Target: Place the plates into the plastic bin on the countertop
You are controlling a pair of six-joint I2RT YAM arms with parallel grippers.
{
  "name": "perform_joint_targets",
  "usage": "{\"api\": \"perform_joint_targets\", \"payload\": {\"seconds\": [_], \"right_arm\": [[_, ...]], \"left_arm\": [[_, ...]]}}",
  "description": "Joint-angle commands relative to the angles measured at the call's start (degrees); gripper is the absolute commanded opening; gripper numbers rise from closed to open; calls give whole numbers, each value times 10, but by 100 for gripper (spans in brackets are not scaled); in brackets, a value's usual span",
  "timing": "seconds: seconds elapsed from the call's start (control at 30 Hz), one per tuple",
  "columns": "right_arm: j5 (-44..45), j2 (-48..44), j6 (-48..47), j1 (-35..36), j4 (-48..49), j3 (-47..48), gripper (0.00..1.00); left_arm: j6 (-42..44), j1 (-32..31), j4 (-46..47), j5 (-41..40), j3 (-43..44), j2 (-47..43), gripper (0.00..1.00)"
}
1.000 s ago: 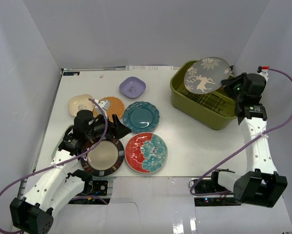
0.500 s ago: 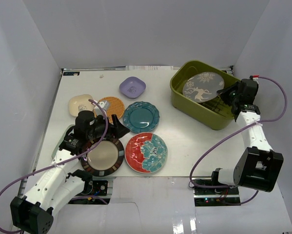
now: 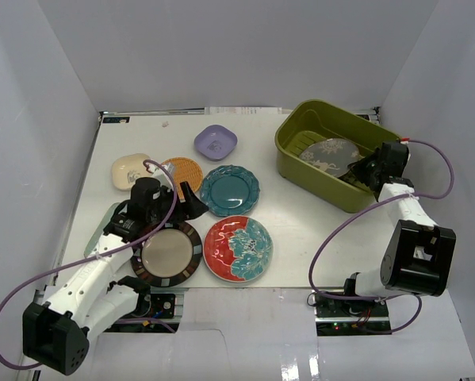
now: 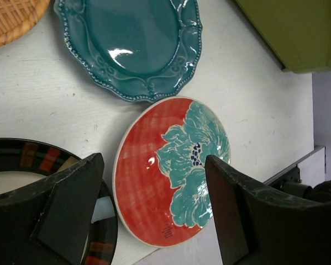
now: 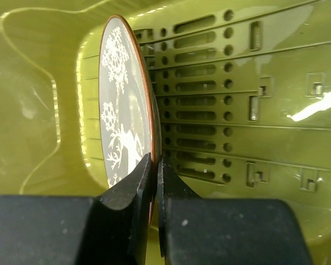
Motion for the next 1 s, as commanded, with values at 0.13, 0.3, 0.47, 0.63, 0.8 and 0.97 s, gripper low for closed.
{"api": "perform_joint_targets", "payload": {"seconds": [0.13, 0.3, 0.47, 0.63, 0.8, 0.97], "right_arm": [[28, -13, -45, 1, 25, 14, 28], [39, -2, -79, 0, -22, 39, 59], [37, -28, -105, 0, -45, 56, 83], [0, -91, -103, 9, -46, 70, 98], [-30, -173, -102, 96, -38, 52, 98], [-99, -283, -87, 222, -10, -68, 92]], "left_arm": [[-76, -2, 62, -72, -2, 57, 83], [-109, -2, 117, -97, 5, 129, 78], [-116, -2, 149, -114, 24, 186, 75], [-120, -2, 182, -125, 36, 239, 73], [-133, -2, 232, -122, 44, 292, 70], [-136, -3, 244, -120, 54, 339, 67]]}}
